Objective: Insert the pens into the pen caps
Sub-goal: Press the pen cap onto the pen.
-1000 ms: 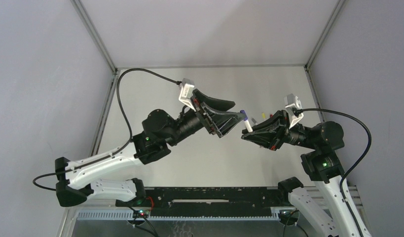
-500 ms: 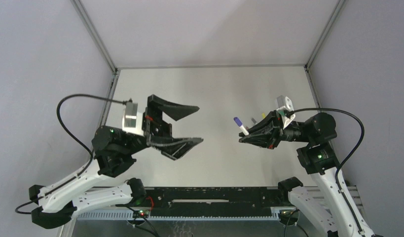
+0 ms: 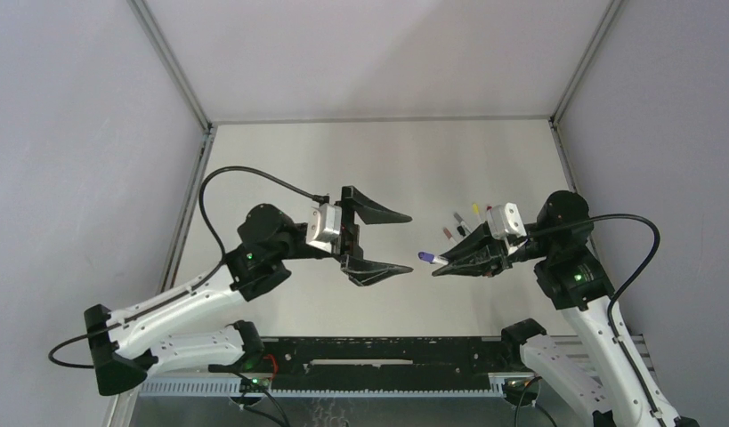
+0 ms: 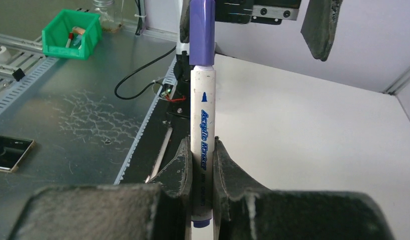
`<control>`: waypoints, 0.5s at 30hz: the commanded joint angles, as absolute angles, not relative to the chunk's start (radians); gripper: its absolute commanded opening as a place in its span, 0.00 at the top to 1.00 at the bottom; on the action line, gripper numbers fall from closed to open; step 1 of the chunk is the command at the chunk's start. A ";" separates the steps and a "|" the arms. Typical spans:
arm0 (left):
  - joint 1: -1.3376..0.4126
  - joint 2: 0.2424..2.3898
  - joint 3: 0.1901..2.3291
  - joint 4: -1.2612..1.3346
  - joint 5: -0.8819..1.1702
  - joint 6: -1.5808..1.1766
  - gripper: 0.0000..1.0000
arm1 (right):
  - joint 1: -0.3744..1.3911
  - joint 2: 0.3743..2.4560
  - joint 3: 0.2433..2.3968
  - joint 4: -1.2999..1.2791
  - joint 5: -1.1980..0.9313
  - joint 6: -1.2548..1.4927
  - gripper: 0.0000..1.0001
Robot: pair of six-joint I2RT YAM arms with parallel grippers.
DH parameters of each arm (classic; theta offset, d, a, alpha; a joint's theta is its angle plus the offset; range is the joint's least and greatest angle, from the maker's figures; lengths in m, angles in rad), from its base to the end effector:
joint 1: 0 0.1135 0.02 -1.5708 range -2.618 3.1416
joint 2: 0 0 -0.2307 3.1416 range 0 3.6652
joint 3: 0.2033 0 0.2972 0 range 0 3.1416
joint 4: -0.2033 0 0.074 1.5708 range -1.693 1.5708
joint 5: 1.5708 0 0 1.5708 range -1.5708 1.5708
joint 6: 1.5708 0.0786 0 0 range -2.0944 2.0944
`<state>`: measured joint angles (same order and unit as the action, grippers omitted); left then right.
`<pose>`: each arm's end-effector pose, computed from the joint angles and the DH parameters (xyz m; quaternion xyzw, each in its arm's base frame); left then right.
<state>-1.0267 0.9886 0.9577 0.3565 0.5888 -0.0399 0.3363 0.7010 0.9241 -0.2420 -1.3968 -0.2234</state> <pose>0.1273 -0.2947 0.4018 0.4719 0.3799 -0.5409 0.5834 0.1650 0.1397 0.3836 -0.5838 0.4010 0.4885 0.5097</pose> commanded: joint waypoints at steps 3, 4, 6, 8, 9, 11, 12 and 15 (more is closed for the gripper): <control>-1.023 1.025 1.017 0.497 0.670 -0.087 0.21 | 0.339 0.725 0.953 -0.282 -1.485 -0.334 1.00; -1.023 1.031 1.016 0.508 0.674 -0.099 0.22 | 0.339 0.730 0.953 -0.278 -1.494 -0.328 1.00; -1.023 1.043 1.015 0.528 0.692 -0.124 0.24 | 0.340 0.736 0.953 -0.260 -1.499 -0.315 1.00; -1.023 1.050 1.021 0.539 0.714 -0.151 0.26 | 0.339 0.738 0.953 -0.240 -1.497 -0.299 1.00; -1.023 1.054 1.024 0.540 0.721 -0.159 0.26 | 0.337 0.735 0.953 -0.231 -1.495 -0.290 1.00; -1.023 1.061 1.032 0.541 0.729 -0.168 0.29 | 0.332 0.736 0.953 -0.221 -1.492 -0.277 1.00; -1.023 1.063 1.036 0.544 0.731 -0.172 0.29 | 0.331 0.738 0.953 -0.222 -1.492 -0.274 1.00; -1.023 1.078 1.048 0.557 0.741 -0.182 0.31 | 0.332 0.743 0.953 -0.205 -1.495 -0.254 1.00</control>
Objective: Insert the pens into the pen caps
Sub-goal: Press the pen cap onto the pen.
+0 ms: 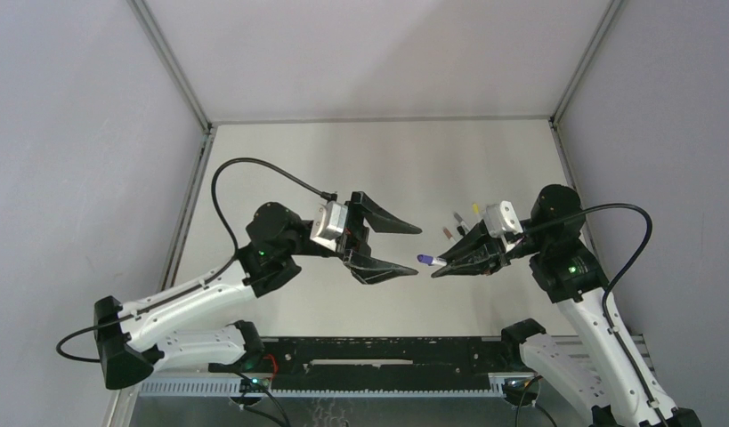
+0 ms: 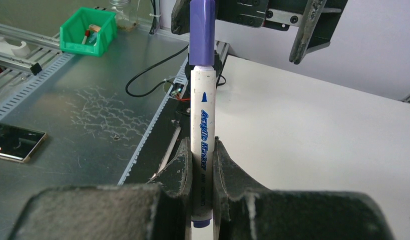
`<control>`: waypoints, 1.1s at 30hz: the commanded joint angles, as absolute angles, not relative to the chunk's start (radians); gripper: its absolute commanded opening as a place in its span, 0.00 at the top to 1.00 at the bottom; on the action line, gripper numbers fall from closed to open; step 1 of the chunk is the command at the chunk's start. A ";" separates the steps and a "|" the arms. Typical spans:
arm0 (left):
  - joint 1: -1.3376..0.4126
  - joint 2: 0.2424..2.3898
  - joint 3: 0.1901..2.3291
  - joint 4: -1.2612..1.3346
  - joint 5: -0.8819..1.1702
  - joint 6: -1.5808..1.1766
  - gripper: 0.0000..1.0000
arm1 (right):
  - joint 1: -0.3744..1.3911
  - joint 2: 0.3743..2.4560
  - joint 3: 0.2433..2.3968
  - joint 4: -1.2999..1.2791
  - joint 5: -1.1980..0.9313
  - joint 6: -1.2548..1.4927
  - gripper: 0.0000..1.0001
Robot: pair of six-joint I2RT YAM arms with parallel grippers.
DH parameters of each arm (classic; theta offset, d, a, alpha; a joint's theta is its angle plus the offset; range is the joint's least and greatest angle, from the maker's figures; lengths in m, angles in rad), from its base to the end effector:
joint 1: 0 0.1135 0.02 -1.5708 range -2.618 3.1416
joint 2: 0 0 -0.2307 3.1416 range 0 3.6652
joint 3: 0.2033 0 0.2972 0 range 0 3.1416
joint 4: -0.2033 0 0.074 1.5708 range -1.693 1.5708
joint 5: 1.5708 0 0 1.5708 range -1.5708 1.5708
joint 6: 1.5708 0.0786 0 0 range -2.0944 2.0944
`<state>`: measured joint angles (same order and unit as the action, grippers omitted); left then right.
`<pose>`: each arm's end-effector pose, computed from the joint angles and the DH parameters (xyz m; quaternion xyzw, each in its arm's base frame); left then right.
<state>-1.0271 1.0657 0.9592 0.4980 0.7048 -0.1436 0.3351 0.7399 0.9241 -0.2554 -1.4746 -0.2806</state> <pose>0.1261 -0.3070 0.3952 0.4825 0.3492 -0.5910 0.5442 0.1689 0.1417 0.3755 -0.6008 0.3775 0.5056 0.4909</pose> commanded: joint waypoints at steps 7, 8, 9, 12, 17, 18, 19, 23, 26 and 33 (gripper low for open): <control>-1.023 1.111 1.067 0.600 0.762 -0.199 0.35 | 0.327 0.752 0.953 -0.198 -1.499 -0.236 1.00; -1.023 1.114 1.071 0.601 0.770 -0.201 0.36 | 0.327 0.754 0.953 -0.196 -1.499 -0.234 1.00; -1.023 1.117 1.074 0.605 0.776 -0.206 0.36 | 0.327 0.755 0.953 -0.191 -1.499 -0.229 1.00; -1.025 1.123 1.073 0.623 0.788 -0.227 0.39 | 0.327 0.755 0.953 -0.181 -1.501 -0.216 1.00; -1.028 1.132 1.068 0.644 0.792 -0.248 0.44 | 0.328 0.760 0.953 -0.178 -1.502 -0.205 1.00; -1.028 1.133 1.068 0.645 0.793 -0.251 0.46 | 0.328 0.761 0.953 -0.177 -1.503 -0.201 1.00; -1.029 1.135 1.066 0.648 0.794 -0.254 0.47 | 0.328 0.762 0.953 -0.176 -1.502 -0.199 1.00; -1.035 1.141 1.065 0.658 0.790 -0.262 0.51 | 0.328 0.763 0.953 -0.172 -1.502 -0.188 1.00; -1.035 1.148 1.065 0.663 0.792 -0.266 0.53 | 0.329 0.763 0.953 -0.162 -1.502 -0.177 1.00; -1.042 1.171 1.066 0.696 0.798 -0.293 0.62 | 0.328 0.764 0.953 -0.155 -1.500 -0.158 1.00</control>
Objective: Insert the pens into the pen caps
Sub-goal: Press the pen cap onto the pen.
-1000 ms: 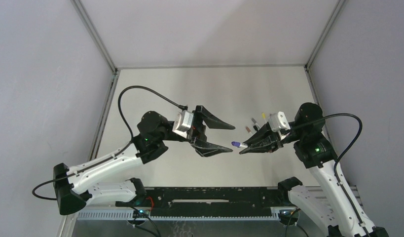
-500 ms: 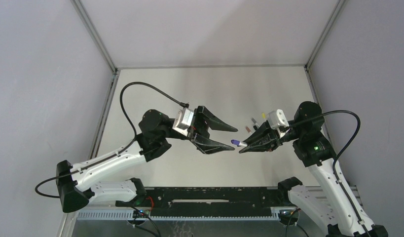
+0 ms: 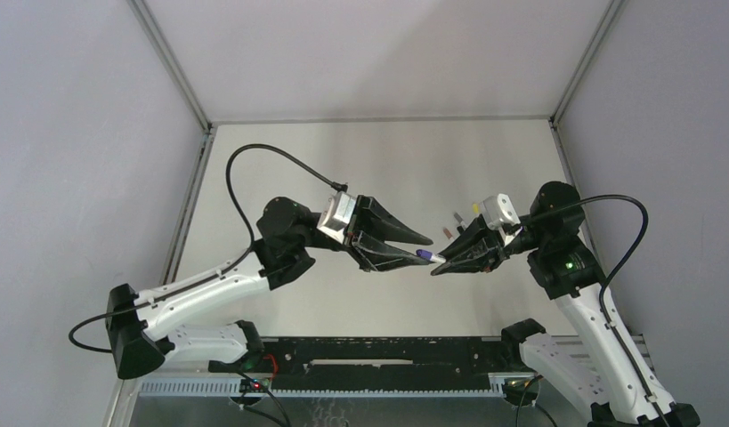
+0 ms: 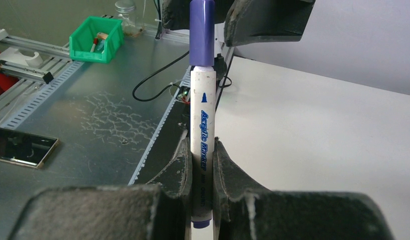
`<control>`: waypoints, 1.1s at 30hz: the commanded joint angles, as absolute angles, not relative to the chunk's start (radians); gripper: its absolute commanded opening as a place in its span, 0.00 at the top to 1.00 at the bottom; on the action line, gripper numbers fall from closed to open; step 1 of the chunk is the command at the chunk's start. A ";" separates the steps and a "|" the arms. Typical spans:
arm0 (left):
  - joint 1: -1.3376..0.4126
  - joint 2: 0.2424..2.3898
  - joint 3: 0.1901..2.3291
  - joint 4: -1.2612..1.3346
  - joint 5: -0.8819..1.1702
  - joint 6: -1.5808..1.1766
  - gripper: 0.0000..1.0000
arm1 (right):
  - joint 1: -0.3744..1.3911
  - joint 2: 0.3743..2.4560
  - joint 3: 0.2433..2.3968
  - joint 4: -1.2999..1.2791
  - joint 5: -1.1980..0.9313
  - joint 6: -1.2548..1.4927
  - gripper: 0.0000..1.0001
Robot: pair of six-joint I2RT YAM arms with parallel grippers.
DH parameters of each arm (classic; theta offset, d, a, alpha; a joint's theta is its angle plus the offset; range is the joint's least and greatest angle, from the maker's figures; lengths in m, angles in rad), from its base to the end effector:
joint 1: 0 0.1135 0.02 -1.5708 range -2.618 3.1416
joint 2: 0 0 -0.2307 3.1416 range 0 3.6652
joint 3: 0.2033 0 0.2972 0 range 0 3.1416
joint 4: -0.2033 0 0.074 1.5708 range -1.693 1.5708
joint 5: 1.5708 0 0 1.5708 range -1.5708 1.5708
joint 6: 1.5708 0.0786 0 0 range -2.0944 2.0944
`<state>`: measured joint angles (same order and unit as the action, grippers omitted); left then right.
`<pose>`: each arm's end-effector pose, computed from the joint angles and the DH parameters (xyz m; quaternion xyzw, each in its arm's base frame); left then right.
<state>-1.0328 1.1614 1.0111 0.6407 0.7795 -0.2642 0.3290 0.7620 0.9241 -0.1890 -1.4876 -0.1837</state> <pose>0.1265 -0.3199 0.4021 0.4804 0.3189 -0.6349 0.5142 0.1745 0.1424 0.3768 -0.5906 0.3903 0.5212 0.4767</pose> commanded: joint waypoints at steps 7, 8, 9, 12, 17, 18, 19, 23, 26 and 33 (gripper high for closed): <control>-1.051 1.175 1.048 0.722 0.755 -0.310 0.88 | 0.321 0.770 0.952 -0.083 -1.463 -0.052 1.00; -1.053 1.172 1.040 0.724 0.732 -0.310 0.95 | 0.316 0.773 0.953 -0.061 -1.450 -0.011 1.00; -1.055 1.167 1.032 0.725 0.703 -0.311 0.97 | 0.310 0.776 0.953 -0.032 -1.436 0.023 1.00; -1.061 1.165 1.011 0.727 0.632 -0.339 1.00 | 0.294 0.781 0.953 0.061 -1.394 0.157 1.00; -1.085 1.166 0.985 0.718 0.450 -0.376 1.00 | 0.285 0.790 0.984 0.041 -1.305 0.204 1.00; -1.086 1.165 0.984 0.706 0.414 -0.392 1.00 | 0.284 0.793 0.999 0.010 -1.283 0.189 1.00; -1.088 1.166 0.983 0.695 0.376 -0.405 1.00 | 0.283 0.796 1.011 -0.034 -1.257 0.176 1.00; -1.092 1.161 0.980 0.646 0.251 -0.459 1.00 | 0.268 0.801 1.040 -0.083 -1.198 0.159 1.00; -1.093 1.150 0.993 0.565 0.164 -0.499 1.00 | 0.268 0.812 1.074 -0.143 -1.109 0.130 1.00; -1.103 1.153 1.030 0.456 -0.012 -0.613 1.00 | 0.297 0.829 1.131 -0.222 -0.965 0.012 1.00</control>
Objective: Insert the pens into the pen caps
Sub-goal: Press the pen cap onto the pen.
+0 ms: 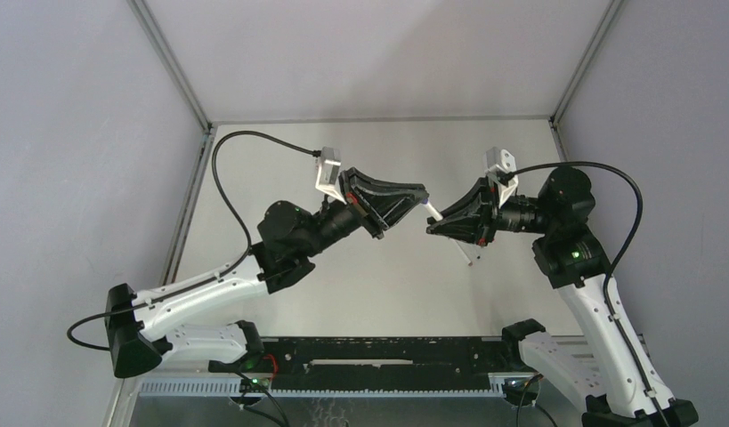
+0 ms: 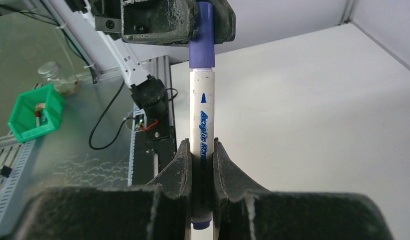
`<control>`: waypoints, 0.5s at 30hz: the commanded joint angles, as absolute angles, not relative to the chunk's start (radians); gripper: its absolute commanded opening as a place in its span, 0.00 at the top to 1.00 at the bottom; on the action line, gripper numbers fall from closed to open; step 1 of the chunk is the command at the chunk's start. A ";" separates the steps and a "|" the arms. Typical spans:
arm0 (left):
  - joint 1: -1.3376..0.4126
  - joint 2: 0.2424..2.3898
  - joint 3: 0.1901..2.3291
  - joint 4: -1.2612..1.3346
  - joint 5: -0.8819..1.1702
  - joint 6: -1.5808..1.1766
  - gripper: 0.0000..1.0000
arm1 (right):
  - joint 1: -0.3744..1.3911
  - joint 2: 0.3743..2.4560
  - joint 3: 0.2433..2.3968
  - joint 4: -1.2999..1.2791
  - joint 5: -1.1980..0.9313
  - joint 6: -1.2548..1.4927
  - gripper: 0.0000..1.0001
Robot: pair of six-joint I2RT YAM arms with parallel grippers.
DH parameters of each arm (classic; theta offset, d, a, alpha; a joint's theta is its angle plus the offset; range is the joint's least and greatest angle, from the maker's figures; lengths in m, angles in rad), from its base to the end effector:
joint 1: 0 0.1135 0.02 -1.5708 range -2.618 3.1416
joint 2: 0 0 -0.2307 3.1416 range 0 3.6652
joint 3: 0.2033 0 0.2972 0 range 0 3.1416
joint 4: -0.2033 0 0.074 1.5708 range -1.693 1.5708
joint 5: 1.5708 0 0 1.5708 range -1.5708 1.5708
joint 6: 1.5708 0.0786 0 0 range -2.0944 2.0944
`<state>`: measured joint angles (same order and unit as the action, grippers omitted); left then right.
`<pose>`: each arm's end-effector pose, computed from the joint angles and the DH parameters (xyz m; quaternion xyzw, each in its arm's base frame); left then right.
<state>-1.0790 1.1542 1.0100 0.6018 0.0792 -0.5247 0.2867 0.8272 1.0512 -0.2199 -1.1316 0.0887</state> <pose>0.1645 -0.3203 0.4093 0.1768 0.4985 -0.6242 0.5749 0.2117 0.1366 0.4069 -0.4369 0.5552 0.4833 0.5170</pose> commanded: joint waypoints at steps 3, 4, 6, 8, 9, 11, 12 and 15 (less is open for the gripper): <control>-1.120 1.175 1.060 0.439 -0.047 -0.632 1.00 | 0.310 0.838 1.143 -0.228 -0.935 -0.011 1.00; -1.125 1.186 1.070 0.435 -0.046 -0.639 1.00 | 0.313 0.842 1.147 -0.229 -0.924 -0.027 1.00; -1.132 1.204 1.094 0.403 -0.046 -0.659 1.00 | 0.322 0.847 1.156 -0.234 -0.893 -0.049 1.00; -1.138 1.221 1.113 0.374 -0.040 -0.673 1.00 | 0.327 0.853 1.167 -0.235 -0.862 -0.067 1.00; -1.140 1.224 1.122 0.361 -0.041 -0.678 1.00 | 0.329 0.857 1.172 -0.237 -0.846 -0.074 1.00; -1.143 1.234 1.141 0.323 -0.046 -0.683 1.00 | 0.335 0.862 1.182 -0.234 -0.811 -0.083 1.00; -1.144 1.239 1.150 0.304 -0.047 -0.685 1.00 | 0.338 0.864 1.187 -0.229 -0.798 -0.083 1.00; -1.144 1.254 1.170 0.277 -0.028 -0.694 1.00 | 0.348 0.874 1.207 -0.225 -0.776 -0.091 1.00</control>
